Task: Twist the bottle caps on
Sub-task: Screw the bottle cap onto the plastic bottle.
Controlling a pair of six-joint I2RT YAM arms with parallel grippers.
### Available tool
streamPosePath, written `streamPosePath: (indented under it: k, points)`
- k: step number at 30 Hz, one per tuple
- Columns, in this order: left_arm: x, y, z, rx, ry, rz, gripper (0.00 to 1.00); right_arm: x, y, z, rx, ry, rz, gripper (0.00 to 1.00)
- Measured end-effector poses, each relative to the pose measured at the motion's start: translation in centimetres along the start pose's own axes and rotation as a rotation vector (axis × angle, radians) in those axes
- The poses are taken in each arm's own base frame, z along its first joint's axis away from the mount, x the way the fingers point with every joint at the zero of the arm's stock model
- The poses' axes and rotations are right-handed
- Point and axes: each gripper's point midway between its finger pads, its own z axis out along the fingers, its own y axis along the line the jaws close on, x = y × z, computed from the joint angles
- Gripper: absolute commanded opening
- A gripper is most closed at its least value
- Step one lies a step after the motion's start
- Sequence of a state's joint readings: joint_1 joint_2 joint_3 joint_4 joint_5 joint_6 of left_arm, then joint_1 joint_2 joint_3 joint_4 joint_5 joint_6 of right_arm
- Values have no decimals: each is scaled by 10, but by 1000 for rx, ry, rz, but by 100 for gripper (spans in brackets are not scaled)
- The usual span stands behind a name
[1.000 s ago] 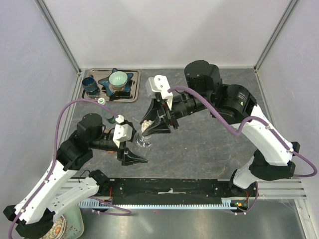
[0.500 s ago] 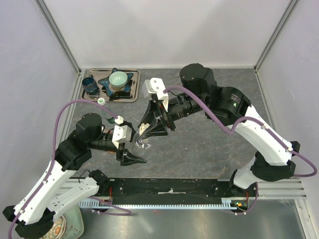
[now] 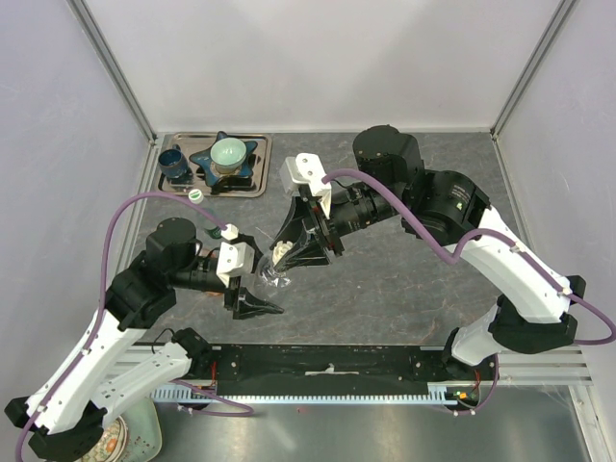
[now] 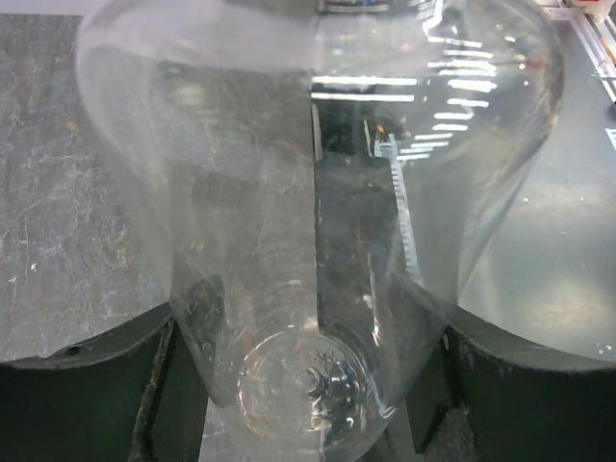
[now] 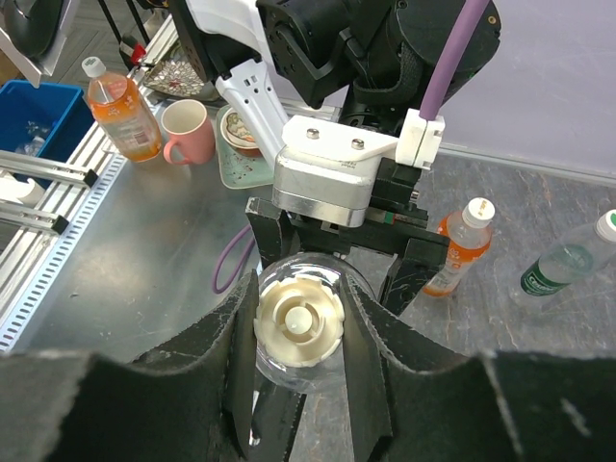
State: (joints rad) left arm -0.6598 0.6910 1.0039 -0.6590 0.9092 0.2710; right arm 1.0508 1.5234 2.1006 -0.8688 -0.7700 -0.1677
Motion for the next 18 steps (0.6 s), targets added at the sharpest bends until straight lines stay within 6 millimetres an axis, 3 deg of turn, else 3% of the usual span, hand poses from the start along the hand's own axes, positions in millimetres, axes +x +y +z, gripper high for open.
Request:
streamPosePath:
  k: [18]
  points:
    - [4, 1, -2, -15, 14, -14, 2, 10, 0, 4, -17, 20, 18, 0]
